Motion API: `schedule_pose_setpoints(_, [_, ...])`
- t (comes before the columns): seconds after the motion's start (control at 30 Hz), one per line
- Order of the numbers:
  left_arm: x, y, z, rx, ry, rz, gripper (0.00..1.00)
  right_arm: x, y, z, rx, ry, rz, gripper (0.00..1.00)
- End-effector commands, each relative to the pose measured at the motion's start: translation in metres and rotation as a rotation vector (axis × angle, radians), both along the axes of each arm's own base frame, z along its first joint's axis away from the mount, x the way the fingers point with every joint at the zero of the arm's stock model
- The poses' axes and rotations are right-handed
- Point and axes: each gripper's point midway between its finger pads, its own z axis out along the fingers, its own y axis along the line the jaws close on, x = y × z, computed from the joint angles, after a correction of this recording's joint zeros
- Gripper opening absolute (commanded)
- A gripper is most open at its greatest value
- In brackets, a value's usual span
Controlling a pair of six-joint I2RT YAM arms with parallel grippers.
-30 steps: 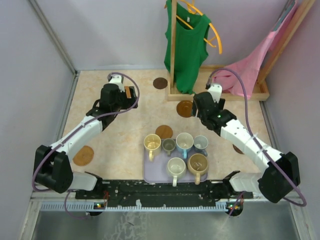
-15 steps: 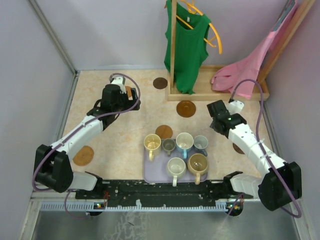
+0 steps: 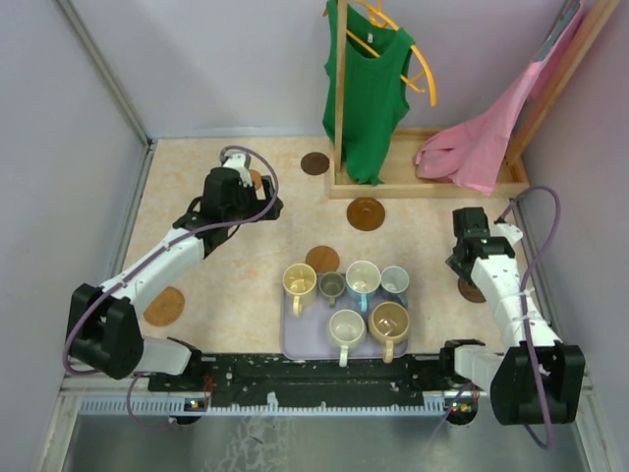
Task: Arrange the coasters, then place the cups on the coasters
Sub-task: Move the coaster to the center of the board.
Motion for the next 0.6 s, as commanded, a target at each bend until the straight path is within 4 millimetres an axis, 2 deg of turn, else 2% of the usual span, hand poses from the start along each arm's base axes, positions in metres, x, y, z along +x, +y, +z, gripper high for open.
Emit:
schedule_pose_setpoints(0.0, [-0.007, -0.007, -0.001, -0.020, 0.007, -0.033, 1.00, -0.009, -0.012, -0.002, 0.016, 0.006, -0.036, 0.46])
schedule_pose_setpoints(0.17, [-0.012, -0.010, -0.005, -0.034, 0.013, -0.049, 1.00, -0.012, -0.019, -0.011, 0.088, 0.018, -0.102, 0.44])
schedule_pose_setpoints(0.43, [-0.013, -0.016, -0.003, -0.052, 0.013, -0.079, 1.00, -0.016, -0.042, -0.034, 0.061, 0.072, -0.186, 0.42])
schedule_pose_setpoints(0.57, [-0.013, -0.020, -0.006, -0.058, 0.025, -0.093, 1.00, -0.019, -0.043, -0.048, 0.101, 0.089, -0.209, 0.41])
